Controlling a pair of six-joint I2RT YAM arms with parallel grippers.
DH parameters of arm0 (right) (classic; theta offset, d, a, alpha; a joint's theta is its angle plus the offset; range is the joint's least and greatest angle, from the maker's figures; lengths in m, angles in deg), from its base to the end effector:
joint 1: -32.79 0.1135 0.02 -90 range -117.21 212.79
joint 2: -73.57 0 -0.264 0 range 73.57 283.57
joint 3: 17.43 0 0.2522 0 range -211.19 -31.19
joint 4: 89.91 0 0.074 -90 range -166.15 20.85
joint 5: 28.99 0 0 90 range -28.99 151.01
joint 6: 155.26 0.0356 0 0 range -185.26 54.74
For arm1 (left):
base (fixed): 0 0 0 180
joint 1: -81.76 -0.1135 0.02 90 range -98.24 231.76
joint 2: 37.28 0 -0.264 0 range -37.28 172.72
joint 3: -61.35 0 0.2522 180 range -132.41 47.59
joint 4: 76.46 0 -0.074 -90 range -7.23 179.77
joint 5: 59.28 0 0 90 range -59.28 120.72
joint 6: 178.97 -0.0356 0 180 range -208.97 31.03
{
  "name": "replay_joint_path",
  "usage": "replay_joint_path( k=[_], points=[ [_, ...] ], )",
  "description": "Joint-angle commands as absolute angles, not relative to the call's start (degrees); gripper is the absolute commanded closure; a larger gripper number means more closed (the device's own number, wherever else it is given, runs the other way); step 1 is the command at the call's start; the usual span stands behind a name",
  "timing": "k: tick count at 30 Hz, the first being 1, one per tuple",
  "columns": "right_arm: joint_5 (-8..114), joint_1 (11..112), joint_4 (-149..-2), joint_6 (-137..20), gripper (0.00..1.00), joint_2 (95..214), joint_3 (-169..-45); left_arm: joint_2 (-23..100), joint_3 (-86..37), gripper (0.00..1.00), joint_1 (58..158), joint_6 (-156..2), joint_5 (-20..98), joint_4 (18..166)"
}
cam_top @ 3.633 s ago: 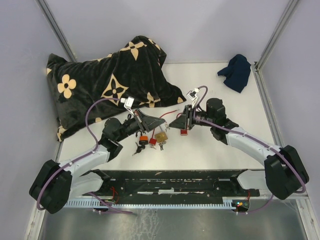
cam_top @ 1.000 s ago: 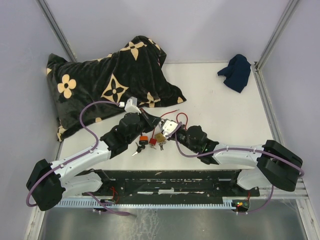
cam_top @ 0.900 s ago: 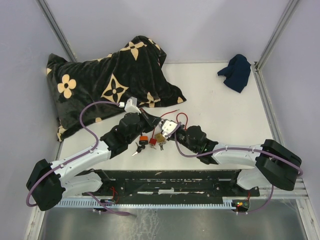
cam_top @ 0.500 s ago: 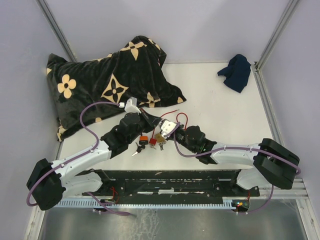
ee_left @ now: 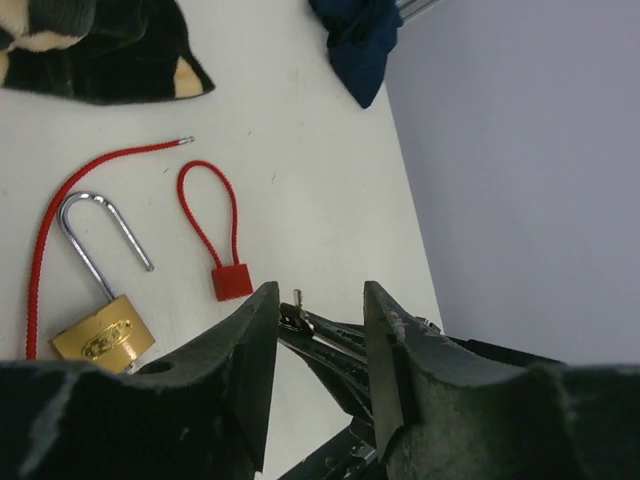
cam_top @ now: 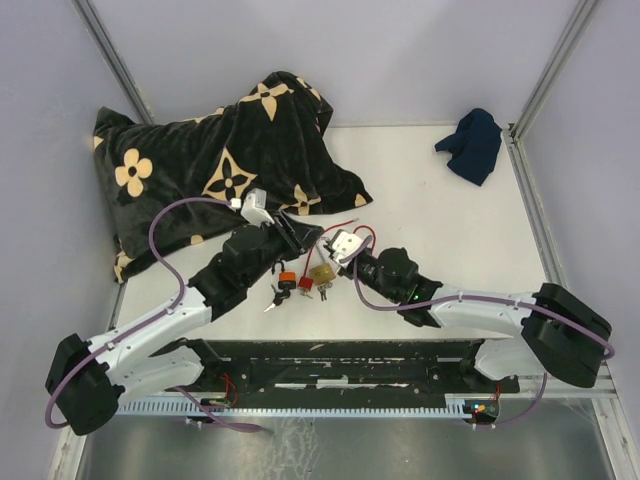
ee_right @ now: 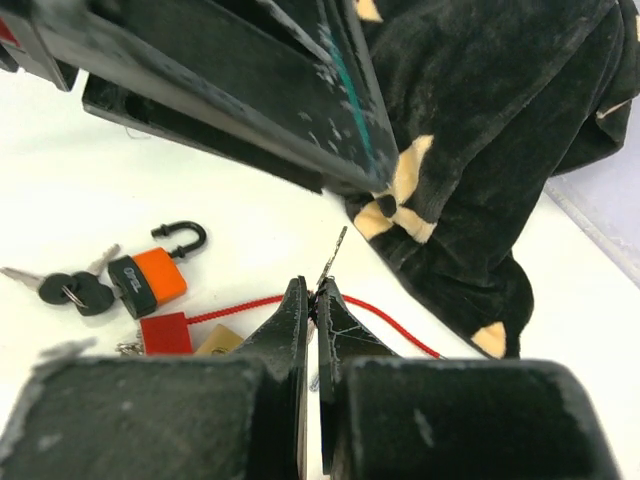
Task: Unlock with the key
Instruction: Pick up the key from the center of the board.
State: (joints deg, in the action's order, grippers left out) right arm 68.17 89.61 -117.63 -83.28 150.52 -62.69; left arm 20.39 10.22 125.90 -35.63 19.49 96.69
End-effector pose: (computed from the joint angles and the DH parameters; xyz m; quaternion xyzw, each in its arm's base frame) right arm 0.1592 0.2353 0.2306 -0.4096 0.6055 0.1831 0.6574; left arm 0.1737 -0.1589 0.2826 -0.1231 0.7736 -0.4131 0.4645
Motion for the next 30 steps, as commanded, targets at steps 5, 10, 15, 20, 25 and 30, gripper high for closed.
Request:
replay_joint_path(
  k=[5, 10, 15, 20, 25, 30],
  points=[
    [49.47, 82.44, -115.28, -66.22, 0.98, 141.27, -64.24, 18.08, 15.26, 0.50, 117.13, -41.57, 42.70, 116.18],
    [38.37, 77.23, -119.14, -55.28, 0.98, 139.53, -63.55, 18.53, 17.91, 0.50, 116.39, -40.70, 48.33, 125.15],
    [29.87, 74.10, -122.87, -47.88, 0.98, 139.29, -64.34, 19.15, 19.18, 0.50, 116.27, -39.17, 52.38, 132.72],
    [25.39, 72.45, -130.44, -40.54, 0.98, 140.87, -64.44, 20.35, 19.46, 0.51, 116.22, -38.00, 53.66, 135.65],
    [22.43, 71.68, -135.36, -35.57, 0.98, 142.60, -65.16, 20.55, 19.80, 0.52, 116.24, -37.09, 53.65, 137.20],
    [20.45, 71.43, -139.33, -31.75, 0.98, 145.21, -65.64, 20.73, 20.39, 0.56, 116.20, -35.66, 54.99, 140.98]
  ],
)
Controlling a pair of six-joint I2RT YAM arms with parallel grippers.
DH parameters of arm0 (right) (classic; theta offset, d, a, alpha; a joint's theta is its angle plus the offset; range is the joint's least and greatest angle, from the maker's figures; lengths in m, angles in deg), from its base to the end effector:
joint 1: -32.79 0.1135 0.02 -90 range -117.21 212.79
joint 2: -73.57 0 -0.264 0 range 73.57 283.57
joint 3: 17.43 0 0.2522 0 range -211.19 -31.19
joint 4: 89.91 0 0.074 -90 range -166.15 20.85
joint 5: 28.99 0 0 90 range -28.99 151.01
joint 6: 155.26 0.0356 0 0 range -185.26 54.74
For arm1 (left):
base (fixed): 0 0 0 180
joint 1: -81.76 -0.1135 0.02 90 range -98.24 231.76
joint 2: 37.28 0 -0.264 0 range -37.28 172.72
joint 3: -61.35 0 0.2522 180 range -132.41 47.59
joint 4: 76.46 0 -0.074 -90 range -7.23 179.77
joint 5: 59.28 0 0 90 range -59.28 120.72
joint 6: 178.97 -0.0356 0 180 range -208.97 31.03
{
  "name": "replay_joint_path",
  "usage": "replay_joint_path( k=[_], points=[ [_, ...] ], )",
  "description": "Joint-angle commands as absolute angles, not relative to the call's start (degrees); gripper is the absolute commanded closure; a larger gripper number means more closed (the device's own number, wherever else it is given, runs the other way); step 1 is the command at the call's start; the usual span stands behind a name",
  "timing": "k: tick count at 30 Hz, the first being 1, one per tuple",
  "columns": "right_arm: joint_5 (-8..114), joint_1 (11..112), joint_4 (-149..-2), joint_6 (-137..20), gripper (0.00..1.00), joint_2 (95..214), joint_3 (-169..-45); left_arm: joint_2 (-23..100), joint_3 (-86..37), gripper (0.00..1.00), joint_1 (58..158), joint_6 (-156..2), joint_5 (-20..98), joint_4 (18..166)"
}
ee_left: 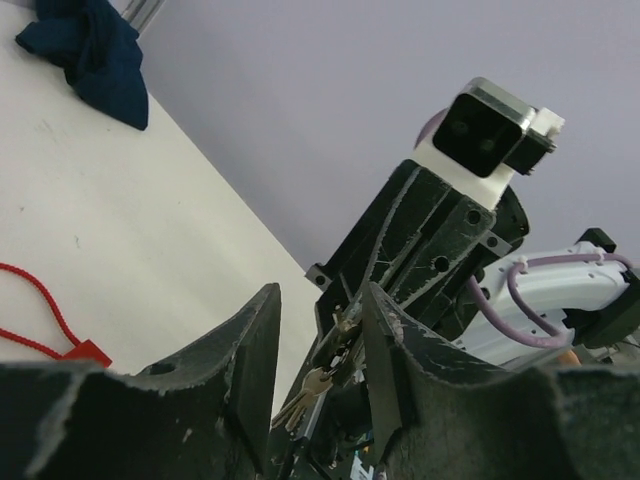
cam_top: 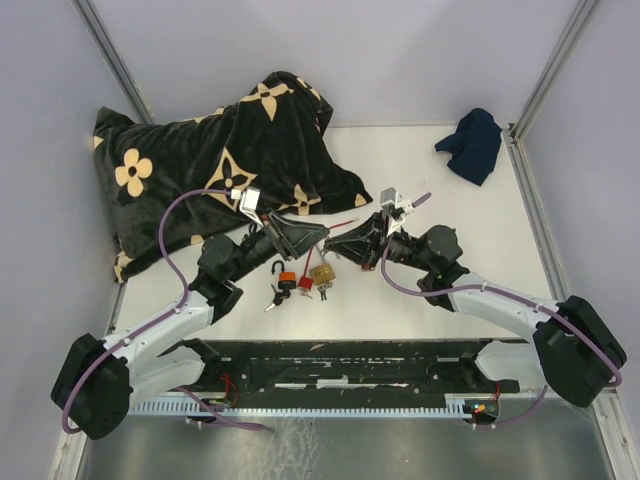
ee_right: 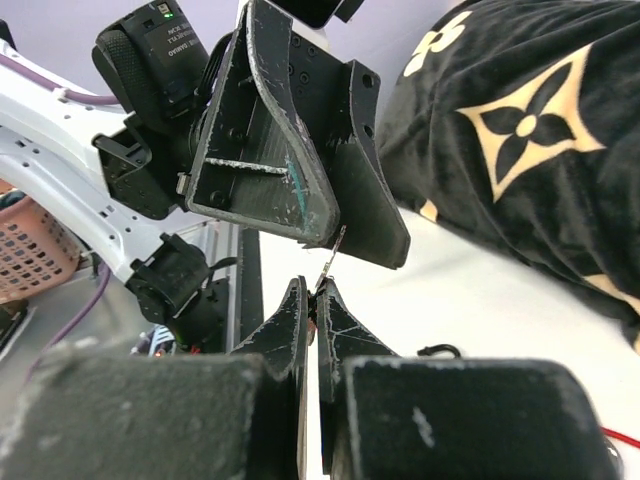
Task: Unlock with the key
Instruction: Pick up the key from the center of the board.
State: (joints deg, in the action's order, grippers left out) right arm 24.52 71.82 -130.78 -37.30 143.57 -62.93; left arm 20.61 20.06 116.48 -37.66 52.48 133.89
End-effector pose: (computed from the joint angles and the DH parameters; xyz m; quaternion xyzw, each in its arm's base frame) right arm 0.1868 0.1787 0.2859 -0.3044 0.5423 0.5761 0.5305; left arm 0.1777 -0.1392 0.2905 0.0595 0.6214 -0.6122 0.4854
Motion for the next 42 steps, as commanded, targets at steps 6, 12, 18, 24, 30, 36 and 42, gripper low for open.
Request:
replay_joint_path(
  k=[6, 12, 18, 24, 30, 36, 42],
  points=[
    [19.43, 71.03, -144.70, -27.53, 0.98, 147.86, -65.62, 20.58, 21.54, 0.75, 116.21, -34.35, 56.09, 144.64],
    [19.03, 70.22, -148.52, -23.94, 0.97, 149.99, -65.84, 20.47, 21.46, 0.91, 116.22, -34.00, 57.03, 145.42],
    [18.30, 69.28, -147.50, -22.35, 0.83, 150.70, -66.35, 19.27, 21.50, 0.97, 116.22, -35.56, 55.83, 143.84],
    [18.19, 67.28, -137.91, -26.60, 0.53, 146.24, -66.28, 15.21, 16.56, 0.97, 116.28, -45.30, 52.14, 126.58],
    [18.56, 67.16, -129.05, -32.60, 0.46, 142.06, -67.72, 14.32, 14.43, 0.97, 116.31, -49.16, 53.30, 122.74],
    [15.41, 67.16, -132.23, -28.61, 0.47, 144.15, -70.12, 16.41, 15.40, 0.97, 116.38, -46.03, 55.04, 128.07],
    [15.31, 67.20, -135.72, -25.25, 0.48, 146.69, -70.06, 16.93, 15.37, 0.97, 116.48, -45.07, 55.59, 130.35]
  ],
)
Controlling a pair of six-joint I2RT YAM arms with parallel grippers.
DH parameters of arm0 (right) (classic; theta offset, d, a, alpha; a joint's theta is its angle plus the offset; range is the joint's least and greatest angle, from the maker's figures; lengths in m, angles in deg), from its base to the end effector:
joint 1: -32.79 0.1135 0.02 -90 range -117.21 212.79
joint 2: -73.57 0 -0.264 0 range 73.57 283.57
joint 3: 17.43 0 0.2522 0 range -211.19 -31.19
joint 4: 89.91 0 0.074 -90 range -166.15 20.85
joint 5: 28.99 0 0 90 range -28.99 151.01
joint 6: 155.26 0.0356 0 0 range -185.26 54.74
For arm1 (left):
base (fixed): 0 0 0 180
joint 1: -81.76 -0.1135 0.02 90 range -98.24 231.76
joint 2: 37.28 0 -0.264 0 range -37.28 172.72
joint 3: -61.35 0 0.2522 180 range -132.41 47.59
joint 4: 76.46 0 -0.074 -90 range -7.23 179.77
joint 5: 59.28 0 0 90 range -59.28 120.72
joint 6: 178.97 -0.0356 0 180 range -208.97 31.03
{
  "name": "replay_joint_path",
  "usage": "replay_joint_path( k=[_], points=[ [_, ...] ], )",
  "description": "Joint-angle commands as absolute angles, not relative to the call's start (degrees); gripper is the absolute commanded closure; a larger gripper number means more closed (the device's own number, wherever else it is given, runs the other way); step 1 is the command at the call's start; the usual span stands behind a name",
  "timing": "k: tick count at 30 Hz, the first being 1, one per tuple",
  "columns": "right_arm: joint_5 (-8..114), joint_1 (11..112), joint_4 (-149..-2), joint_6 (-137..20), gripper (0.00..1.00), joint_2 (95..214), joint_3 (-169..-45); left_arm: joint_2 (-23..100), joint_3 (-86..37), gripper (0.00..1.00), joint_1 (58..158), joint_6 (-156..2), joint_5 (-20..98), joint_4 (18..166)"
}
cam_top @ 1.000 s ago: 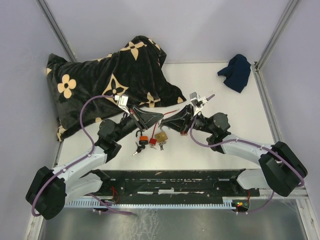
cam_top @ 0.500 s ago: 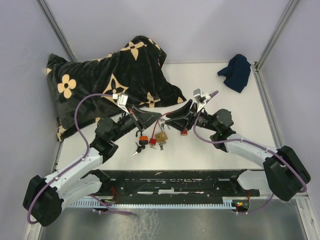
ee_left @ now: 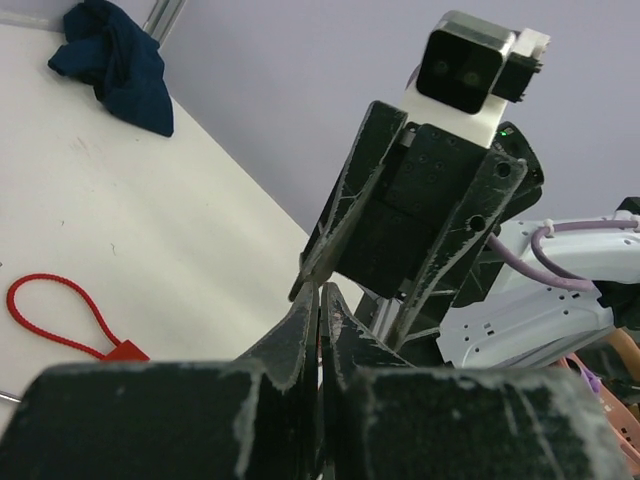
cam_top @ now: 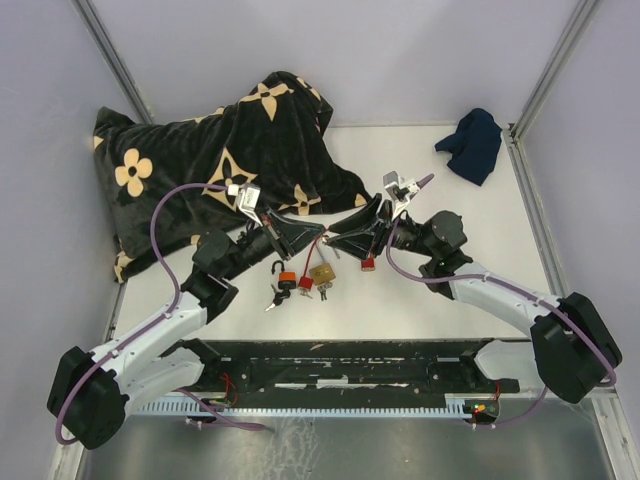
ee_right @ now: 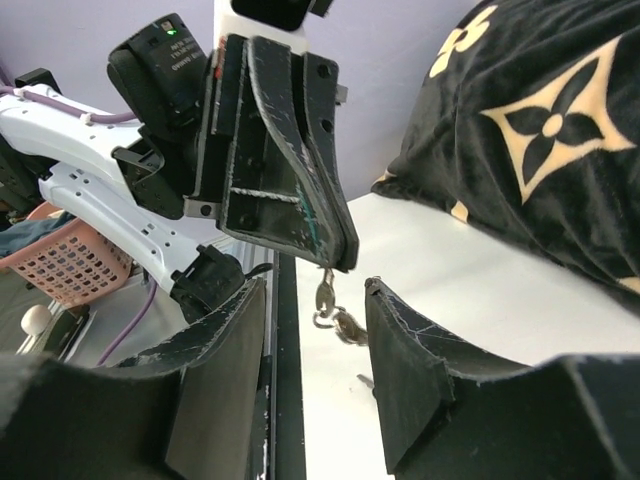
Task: Unlock with the key
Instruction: Pick up the key from the center of the board.
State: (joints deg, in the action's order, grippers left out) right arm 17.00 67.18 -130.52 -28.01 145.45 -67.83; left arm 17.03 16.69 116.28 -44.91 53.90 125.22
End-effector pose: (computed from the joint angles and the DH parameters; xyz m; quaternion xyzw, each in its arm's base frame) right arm 0.2061 0.1710 0.3047 -0.2918 0.5450 0.6182 0.4854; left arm 0.1725 -0.1356 0.3079 0.1044 0.6271 -0.5800 0.5093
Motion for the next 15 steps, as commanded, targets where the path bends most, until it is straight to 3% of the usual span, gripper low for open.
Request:
replay_joint_path(
  k=[1, 15],
  points=[
    [15.32, 67.16, -136.22, -24.72, 0.48, 147.04, -70.11, 17.04, 15.48, 0.97, 116.58, -44.89, 55.57, 130.64],
    [13.46, 67.19, -142.58, -18.66, 0.63, 150.45, -70.73, 18.75, 15.71, 0.97, 116.74, -43.88, 53.92, 131.82]
  ],
)
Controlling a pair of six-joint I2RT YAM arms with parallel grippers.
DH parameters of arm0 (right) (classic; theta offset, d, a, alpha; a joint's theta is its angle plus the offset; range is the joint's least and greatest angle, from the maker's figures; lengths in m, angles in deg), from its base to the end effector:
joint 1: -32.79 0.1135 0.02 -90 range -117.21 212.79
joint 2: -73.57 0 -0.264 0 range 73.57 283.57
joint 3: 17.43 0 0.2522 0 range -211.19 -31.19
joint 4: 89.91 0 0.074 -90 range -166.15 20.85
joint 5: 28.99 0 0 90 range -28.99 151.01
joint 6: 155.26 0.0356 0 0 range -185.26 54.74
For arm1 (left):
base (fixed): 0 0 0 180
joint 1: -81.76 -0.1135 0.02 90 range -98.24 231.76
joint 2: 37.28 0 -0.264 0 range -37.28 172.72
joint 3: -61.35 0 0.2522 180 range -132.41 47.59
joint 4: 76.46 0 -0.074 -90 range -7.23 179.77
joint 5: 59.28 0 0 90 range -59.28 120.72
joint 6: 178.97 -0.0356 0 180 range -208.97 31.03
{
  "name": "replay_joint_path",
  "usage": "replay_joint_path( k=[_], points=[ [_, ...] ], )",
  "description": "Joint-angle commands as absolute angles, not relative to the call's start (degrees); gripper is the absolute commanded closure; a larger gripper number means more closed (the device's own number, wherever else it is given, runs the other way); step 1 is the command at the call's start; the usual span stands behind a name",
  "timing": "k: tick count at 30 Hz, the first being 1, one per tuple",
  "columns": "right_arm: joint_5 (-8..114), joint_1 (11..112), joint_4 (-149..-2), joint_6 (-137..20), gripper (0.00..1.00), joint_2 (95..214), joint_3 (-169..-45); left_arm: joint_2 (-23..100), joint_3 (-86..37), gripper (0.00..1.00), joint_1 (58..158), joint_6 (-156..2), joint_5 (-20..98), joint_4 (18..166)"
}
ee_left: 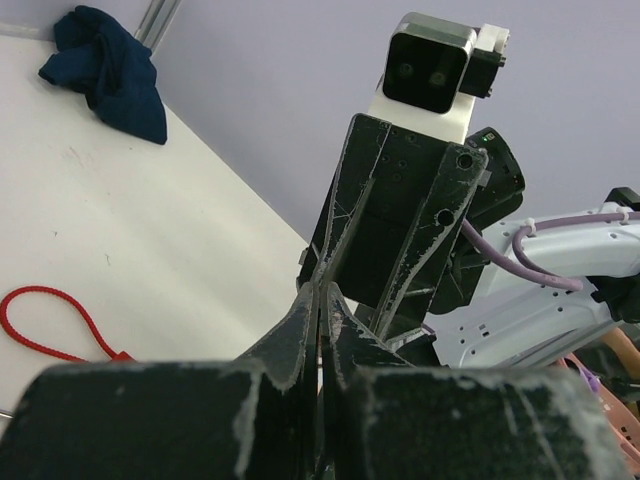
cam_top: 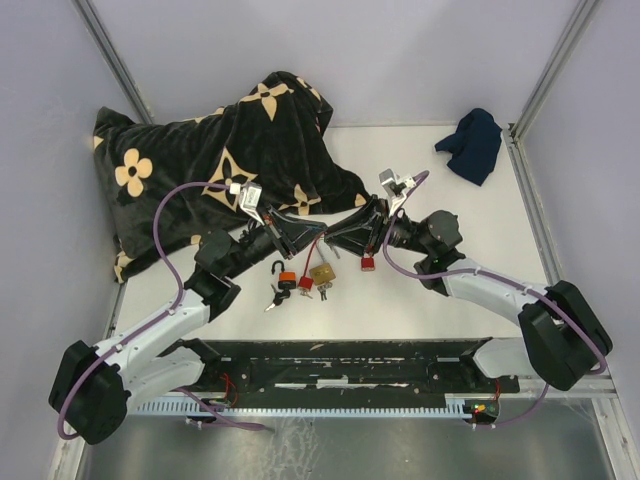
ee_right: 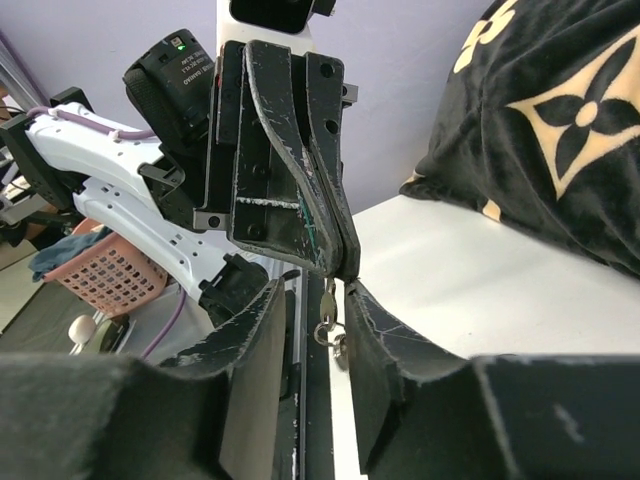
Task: Unlock with the key
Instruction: Pick up the key from the center of the board.
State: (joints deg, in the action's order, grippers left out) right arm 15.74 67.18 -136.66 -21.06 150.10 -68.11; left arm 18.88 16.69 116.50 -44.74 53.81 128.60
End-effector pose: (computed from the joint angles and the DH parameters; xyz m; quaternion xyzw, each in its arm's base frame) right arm 0.2151 0.1779 0.2956 -0.2711 0.5486 0.6504 0.4501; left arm 0.1760 -0.1391 0.3075 0.1066 0.6171 -0.5850 0.5153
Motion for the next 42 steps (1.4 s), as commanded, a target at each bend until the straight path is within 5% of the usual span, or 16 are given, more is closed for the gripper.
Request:
replay_joint_path(
  k=[1, 27, 34, 42],
  points=[
    [13.31, 67.16, -142.55, -18.54, 0.64, 150.55, -70.82, 18.71, 15.75, 0.97, 116.75, -43.88, 53.54, 131.65],
    [11.63, 67.16, -136.41, -20.24, 0.98, 150.06, -70.32, 17.96, 17.24, 0.97, 116.74, -42.59, 49.10, 132.22],
    [11.94, 67.18, -133.63, -20.80, 0.79, 148.66, -70.08, 18.09, 17.67, 0.97, 116.75, -41.86, 48.94, 133.55],
    [12.55, 67.22, -133.65, -20.20, 0.68, 148.31, -70.35, 18.33, 17.84, 0.97, 116.74, -41.42, 48.79, 133.82]
  ],
)
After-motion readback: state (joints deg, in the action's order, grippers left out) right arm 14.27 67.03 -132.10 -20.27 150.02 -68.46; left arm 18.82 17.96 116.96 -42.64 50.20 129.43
